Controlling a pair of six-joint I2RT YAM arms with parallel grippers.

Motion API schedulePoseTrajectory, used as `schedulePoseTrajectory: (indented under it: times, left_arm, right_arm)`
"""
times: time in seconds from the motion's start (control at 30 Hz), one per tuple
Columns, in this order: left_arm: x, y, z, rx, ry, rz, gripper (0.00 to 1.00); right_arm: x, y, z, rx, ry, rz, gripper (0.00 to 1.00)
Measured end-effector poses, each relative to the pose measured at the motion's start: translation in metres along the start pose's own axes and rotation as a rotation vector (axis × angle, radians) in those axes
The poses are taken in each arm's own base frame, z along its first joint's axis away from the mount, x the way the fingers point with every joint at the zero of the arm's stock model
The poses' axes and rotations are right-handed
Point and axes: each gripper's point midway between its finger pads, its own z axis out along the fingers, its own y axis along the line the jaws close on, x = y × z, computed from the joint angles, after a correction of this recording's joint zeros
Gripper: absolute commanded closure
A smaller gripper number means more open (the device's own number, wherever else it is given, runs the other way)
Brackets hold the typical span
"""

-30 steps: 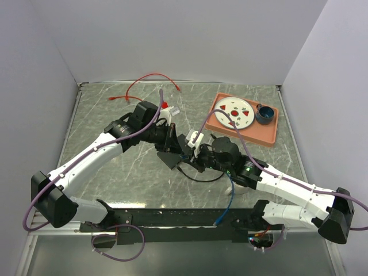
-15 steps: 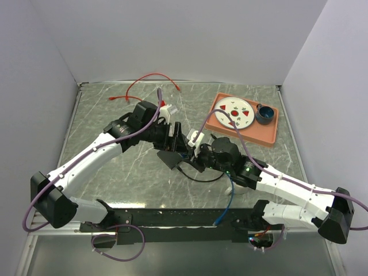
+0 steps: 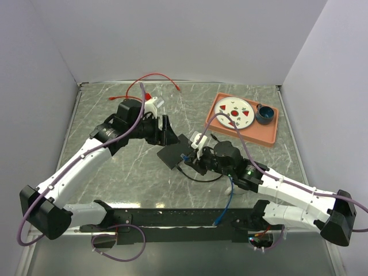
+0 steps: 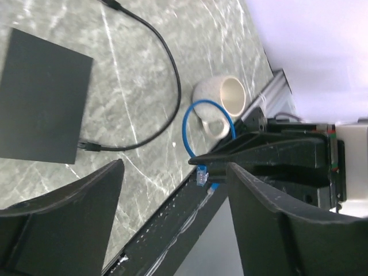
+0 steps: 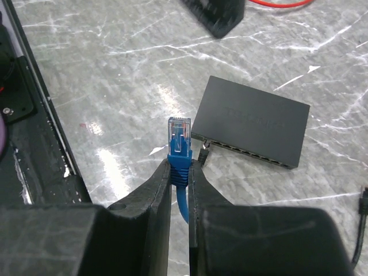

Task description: Insert the plug into the switch port

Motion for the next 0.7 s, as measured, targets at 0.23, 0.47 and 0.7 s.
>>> schedulePoseTrajectory:
  times: [0.23, 0.47, 0.7]
  left_arm:
    - [0.019, -0.008, 0.003, 0.068, 0.072, 0.033, 0.34]
    - [0.043, -0.019, 0.016, 0.116, 0.17, 0.061, 0.4]
    - [0.059, -0.016, 0.026, 0.109, 0.236, 0.063, 0.59]
  right_arm:
    - [0.001, 0.0, -0.001, -0.016, -0.008, 0.024, 1.0]
    - [0.006, -0.003, 0.004, -0.018, 0.011, 0.048, 1.0]
    - [0.012, -0.002, 0.008, -0.026, 0.032, 0.061, 1.0]
